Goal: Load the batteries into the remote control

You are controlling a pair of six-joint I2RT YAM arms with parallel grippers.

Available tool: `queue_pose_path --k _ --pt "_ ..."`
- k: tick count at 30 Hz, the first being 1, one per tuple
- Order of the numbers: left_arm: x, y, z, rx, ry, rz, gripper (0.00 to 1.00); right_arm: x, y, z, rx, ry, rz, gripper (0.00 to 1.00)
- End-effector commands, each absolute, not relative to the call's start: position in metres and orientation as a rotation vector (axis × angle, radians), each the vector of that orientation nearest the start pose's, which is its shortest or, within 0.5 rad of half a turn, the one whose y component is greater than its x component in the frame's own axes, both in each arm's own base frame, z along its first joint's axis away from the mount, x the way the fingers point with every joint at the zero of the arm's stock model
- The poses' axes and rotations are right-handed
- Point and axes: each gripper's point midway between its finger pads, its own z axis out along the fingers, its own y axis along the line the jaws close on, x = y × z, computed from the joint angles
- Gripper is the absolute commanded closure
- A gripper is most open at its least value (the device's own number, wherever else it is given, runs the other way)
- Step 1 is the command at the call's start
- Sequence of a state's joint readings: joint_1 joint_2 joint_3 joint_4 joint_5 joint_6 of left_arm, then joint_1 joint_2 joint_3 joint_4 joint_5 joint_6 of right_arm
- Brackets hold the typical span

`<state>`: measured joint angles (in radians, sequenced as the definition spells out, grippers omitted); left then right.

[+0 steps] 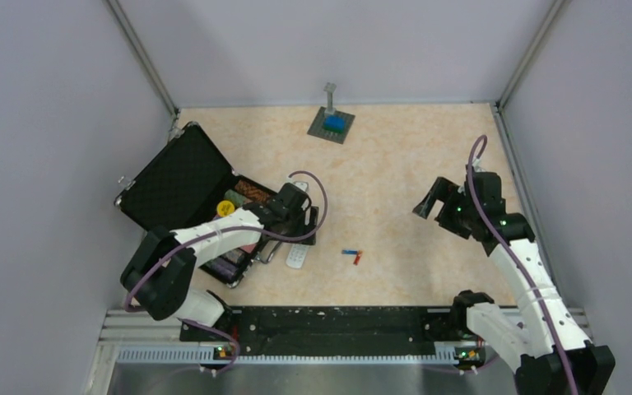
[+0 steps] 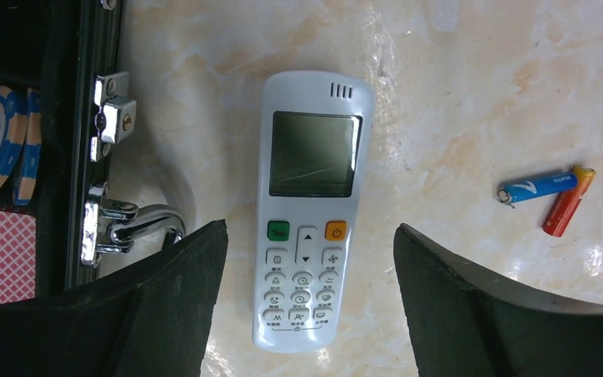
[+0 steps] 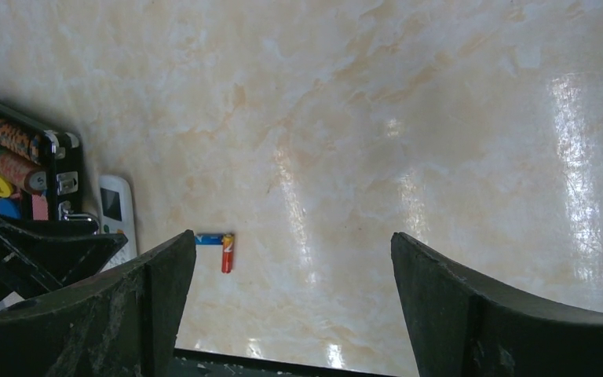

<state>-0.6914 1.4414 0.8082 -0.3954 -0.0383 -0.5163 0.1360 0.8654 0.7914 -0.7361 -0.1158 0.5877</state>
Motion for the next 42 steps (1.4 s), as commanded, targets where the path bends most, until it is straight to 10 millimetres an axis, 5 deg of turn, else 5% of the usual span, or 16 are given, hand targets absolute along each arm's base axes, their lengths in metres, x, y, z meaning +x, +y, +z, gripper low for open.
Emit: queue_pose_path --k 1,10,26,32,37,42 --pt "0.256 -0.219 0.054 0.199 2.578 -0.337 0.18 0.241 0.076 0.158 0.499 2.349 0.49 0.08" --pt "0.252 -0.23 0.034 0.36 2.622 -0.294 0.17 0.239 0.079 0.156 0.502 2.36 0.507 0.11" --pt "0.263 -0.217 0.033 0.342 2.595 -0.125 0.65 0.233 0.12 0.163 0.355 2.3 0.832 0.12" --pt "0.268 -0.245 0.093 0.353 2.482 -0.352 0.74 0.236 0.15 0.199 0.194 2.166 1.056 0.13" --pt "0.264 -0.275 0.182 0.414 2.302 -0.702 0.72 0.226 0.207 0.254 -0.048 1.983 1.319 0.11" --pt "0.267 -0.274 0.269 0.297 2.13 -0.945 0.71 0.221 0.253 0.291 -0.207 1.901 1.37 0.08"
